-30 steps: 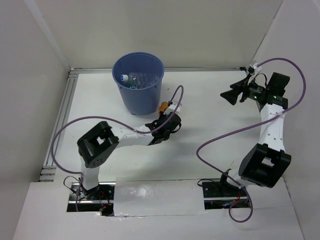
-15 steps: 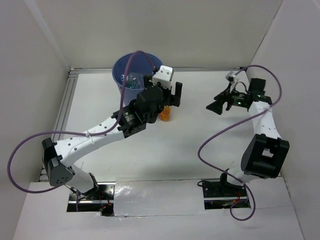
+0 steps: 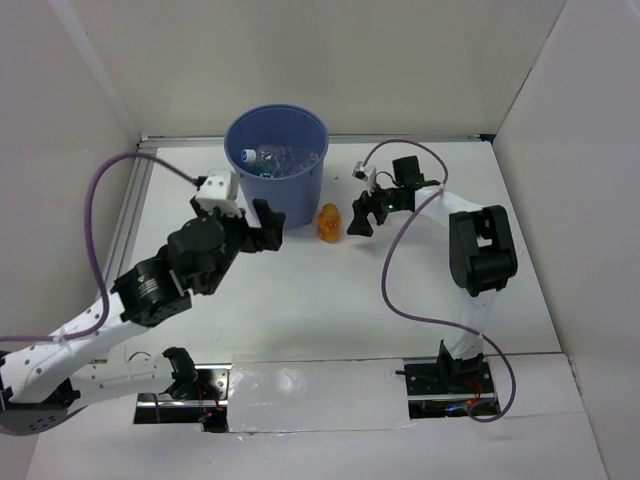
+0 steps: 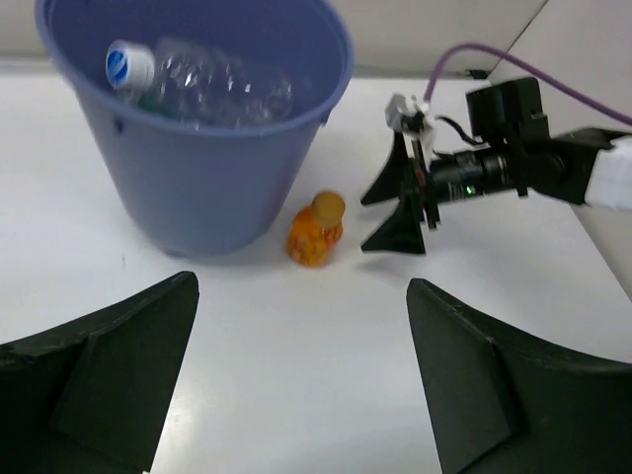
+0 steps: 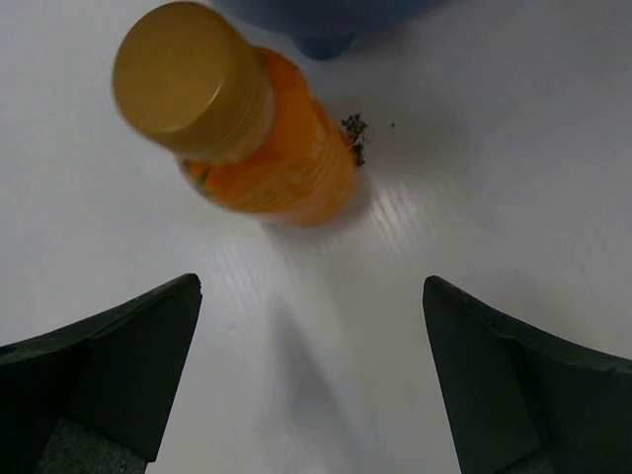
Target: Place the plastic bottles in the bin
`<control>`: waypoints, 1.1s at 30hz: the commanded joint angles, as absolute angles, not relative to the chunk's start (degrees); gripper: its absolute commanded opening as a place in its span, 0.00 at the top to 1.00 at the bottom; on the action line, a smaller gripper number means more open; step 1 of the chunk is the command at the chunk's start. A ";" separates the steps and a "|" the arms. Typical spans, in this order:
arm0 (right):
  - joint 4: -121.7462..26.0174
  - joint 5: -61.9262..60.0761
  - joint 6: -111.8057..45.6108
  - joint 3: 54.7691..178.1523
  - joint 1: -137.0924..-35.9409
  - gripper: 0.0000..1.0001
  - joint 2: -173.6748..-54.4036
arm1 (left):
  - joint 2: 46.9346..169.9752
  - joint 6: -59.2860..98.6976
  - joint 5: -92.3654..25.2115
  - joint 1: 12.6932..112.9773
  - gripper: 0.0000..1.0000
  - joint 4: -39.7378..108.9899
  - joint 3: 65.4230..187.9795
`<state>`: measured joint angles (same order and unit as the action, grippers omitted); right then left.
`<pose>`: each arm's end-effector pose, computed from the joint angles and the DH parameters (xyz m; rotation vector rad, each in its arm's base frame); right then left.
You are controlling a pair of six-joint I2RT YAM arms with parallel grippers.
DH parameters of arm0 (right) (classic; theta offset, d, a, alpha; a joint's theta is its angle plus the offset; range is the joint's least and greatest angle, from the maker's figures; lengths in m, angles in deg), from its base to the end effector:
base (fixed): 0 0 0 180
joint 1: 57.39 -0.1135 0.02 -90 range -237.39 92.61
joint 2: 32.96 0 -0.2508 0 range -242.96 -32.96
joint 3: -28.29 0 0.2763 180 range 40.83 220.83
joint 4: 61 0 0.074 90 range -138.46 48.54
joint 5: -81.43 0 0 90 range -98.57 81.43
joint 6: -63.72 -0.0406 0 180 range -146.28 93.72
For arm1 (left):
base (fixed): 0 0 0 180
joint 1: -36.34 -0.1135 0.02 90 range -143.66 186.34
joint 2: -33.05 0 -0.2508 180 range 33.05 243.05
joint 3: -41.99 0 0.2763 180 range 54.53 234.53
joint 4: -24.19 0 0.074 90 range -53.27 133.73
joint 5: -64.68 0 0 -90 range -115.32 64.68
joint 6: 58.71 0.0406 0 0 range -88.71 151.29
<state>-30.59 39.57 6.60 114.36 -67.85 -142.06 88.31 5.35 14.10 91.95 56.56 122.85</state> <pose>0.4042 0.1054 0.1612 -1.1338 1.9588 0.8373 0.1517 -0.1760 0.4266 -0.0829 1.6839 -0.4962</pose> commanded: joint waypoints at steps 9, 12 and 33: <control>-36.86 37.84 6.41 125.28 -76.81 0.00 -150.99 | 72.86 -12.84 15.73 91.79 0.01 70.66 111.75; -36.86 38.46 5.89 126.51 -77.34 0.04 -152.75 | 76.19 -12.22 15.73 91.79 0.01 70.66 111.75; -23.05 56.92 3.17 154.89 -73.29 0.79 -132.52 | 81.04 -10.90 11.69 89.42 0.01 59.14 106.04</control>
